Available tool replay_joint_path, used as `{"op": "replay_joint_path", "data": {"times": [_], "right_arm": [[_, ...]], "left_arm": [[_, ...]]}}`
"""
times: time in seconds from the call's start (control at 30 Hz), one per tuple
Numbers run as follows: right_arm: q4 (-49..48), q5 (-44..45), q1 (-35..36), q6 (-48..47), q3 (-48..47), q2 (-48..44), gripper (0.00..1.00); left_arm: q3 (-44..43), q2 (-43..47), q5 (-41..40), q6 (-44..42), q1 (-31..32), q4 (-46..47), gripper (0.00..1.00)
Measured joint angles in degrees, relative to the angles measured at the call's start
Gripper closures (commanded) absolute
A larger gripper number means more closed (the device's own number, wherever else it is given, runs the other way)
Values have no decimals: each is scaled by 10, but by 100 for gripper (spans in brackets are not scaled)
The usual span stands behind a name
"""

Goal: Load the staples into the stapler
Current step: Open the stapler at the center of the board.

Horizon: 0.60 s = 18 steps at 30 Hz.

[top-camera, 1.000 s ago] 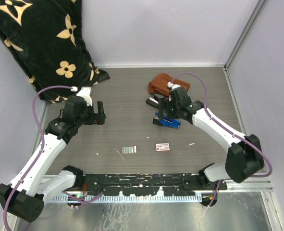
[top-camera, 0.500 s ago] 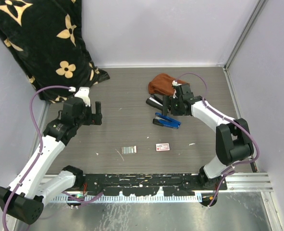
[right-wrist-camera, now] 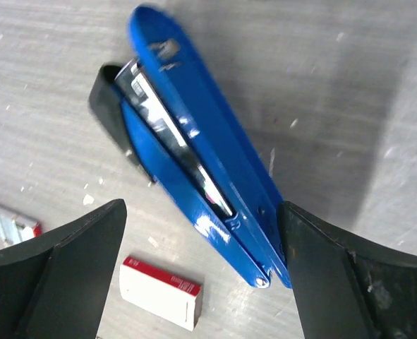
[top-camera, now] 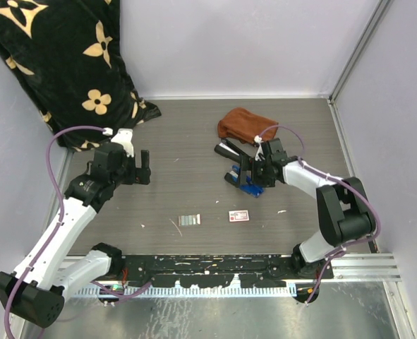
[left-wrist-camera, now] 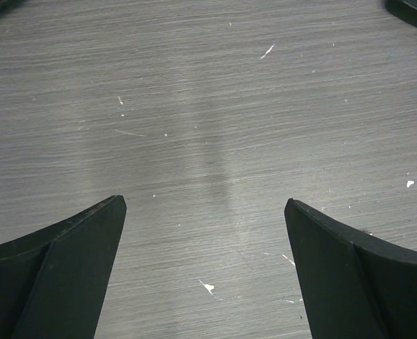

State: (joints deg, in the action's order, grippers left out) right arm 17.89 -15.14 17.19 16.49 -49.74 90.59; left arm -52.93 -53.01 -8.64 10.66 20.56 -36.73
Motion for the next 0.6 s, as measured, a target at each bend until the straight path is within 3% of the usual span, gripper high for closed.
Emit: {"op": "replay_joint_path", "data": {"times": [0.2,0.37,0.6], "right_arm": [[2,-42,14,43,76,-98,9],[27,-49,22,64,82,-136,14],[105,21,23,72,-13,-118,31]], "left_arm": [[0,-19,9,0,0,-1,2],[0,-33,9,0,0,-3,2],[0,-47,9,0,0,-4,2]]}}
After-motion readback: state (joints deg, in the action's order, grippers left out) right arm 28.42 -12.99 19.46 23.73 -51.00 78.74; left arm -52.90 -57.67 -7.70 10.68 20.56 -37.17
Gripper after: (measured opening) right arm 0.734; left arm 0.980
